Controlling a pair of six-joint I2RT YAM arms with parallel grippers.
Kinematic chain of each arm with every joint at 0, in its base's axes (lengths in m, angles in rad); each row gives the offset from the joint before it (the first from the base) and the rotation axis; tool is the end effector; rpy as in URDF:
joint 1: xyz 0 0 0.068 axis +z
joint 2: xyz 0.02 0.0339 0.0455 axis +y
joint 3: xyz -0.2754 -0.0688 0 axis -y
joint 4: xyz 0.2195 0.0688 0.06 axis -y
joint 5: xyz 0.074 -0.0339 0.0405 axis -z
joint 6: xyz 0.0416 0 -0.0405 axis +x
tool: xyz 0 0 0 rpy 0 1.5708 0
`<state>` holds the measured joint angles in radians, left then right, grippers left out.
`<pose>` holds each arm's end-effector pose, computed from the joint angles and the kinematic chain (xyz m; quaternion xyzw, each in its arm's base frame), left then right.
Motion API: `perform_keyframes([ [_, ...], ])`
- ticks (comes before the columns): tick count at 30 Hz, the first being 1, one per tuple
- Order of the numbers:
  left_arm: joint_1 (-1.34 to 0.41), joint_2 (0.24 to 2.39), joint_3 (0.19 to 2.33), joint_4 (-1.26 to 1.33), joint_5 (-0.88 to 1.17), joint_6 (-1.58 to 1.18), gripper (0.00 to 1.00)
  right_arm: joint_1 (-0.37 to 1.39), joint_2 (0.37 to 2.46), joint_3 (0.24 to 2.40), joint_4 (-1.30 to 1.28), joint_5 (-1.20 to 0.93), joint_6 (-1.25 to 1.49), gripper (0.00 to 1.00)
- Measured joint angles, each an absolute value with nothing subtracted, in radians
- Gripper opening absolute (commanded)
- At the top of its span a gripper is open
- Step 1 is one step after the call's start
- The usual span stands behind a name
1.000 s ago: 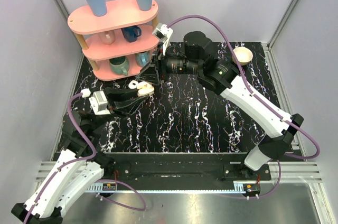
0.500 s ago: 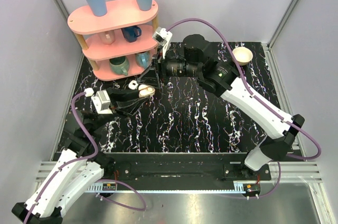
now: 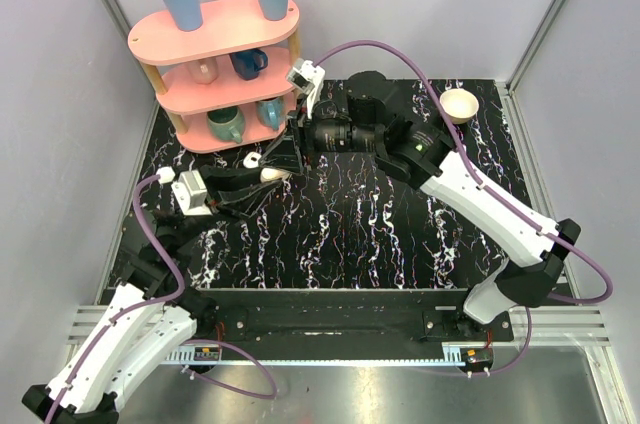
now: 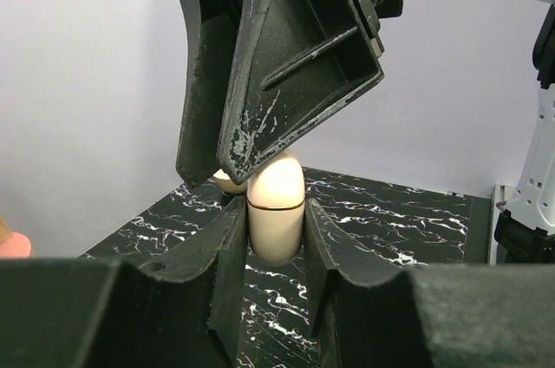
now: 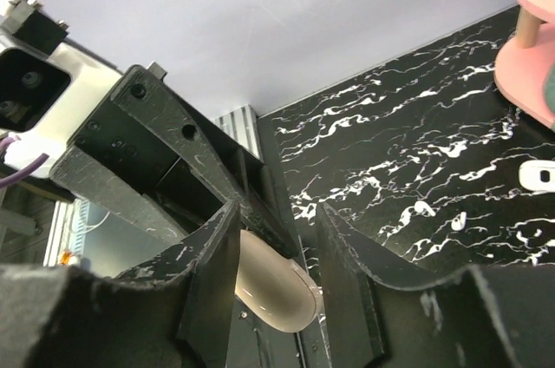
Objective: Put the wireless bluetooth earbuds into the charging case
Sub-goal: Close the charging case with the earbuds, then place the charging case with the earbuds at the center of the board.
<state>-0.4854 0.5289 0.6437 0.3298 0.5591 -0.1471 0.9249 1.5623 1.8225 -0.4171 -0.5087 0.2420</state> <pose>0.0711 -0.0625 0.3842 0.3164 0.4665 -0.3928 0.7267 0.1784 0.2704 0.4861 -0.4004 0.6387 0.5060 0.4192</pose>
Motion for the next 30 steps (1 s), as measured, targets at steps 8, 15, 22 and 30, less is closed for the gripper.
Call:
perform_keyframes([
  [8, -0.485, 0.569, 0.644, 0.304, 0.521, -0.157, 0.00, 0.941, 1.522, 1.776, -0.438, -0.253, 0.215, 0.65],
  [15, -0.485, 0.706, 0.643, 0.294, 0.513, -0.240, 0.00, 0.813, 1.354, 1.567, -0.436, 0.049, 0.290, 0.73],
  [22, -0.485, 0.915, 0.599, 0.451, 0.537, -0.419, 0.00, 0.690, 1.157, 1.369, -0.443, 0.154, 0.366, 0.74],
  [30, -0.525, 1.298, 0.586, 0.780, 0.535, -0.709, 0.00, 0.677, 1.102, 1.304, -0.462, 0.147, 0.411, 0.75],
])
